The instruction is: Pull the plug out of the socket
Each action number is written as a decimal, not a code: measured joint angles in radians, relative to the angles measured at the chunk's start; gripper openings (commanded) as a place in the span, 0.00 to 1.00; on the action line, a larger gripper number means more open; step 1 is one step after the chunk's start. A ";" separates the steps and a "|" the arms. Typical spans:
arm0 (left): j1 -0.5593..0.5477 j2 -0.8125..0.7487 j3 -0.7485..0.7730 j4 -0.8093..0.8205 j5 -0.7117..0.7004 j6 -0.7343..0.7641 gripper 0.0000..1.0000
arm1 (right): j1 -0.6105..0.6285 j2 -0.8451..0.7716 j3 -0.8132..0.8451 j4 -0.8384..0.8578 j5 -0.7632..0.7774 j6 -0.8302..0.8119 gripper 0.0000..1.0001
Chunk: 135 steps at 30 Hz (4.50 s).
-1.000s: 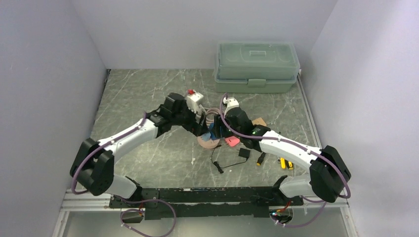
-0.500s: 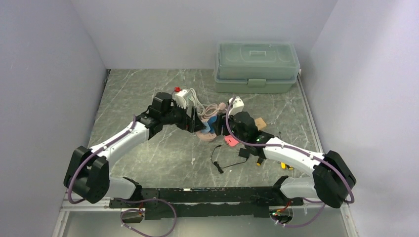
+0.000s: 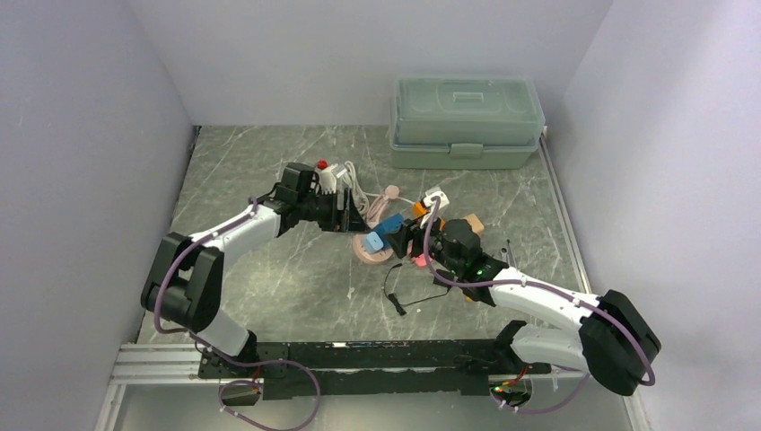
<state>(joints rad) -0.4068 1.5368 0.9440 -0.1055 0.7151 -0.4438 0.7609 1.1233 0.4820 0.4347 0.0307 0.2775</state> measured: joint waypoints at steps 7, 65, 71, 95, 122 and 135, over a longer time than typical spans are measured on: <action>0.001 0.061 0.016 -0.011 0.101 -0.024 0.55 | -0.001 -0.004 -0.001 0.030 -0.051 -0.023 0.00; -0.045 0.184 0.130 -0.218 0.010 0.147 0.00 | -0.009 0.090 0.066 -0.226 -0.080 0.063 0.00; -0.018 0.187 0.130 -0.225 0.074 0.131 0.00 | 0.047 0.038 0.004 -0.145 -0.008 0.059 0.00; 0.018 0.145 0.115 -0.258 0.019 0.180 0.00 | -0.077 0.061 0.232 -0.328 0.115 0.080 0.00; 0.049 0.055 0.102 -0.254 -0.159 0.135 0.00 | -0.173 0.317 0.338 -0.543 0.129 0.108 0.93; 0.009 0.080 0.102 -0.285 -0.273 0.098 0.00 | -0.100 0.121 0.335 -0.423 -0.140 0.188 0.78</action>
<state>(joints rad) -0.3977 1.6165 1.0458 -0.3901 0.4423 -0.3458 0.6613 1.2438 0.8173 0.0120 -0.1097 0.4652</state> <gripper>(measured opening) 0.358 0.823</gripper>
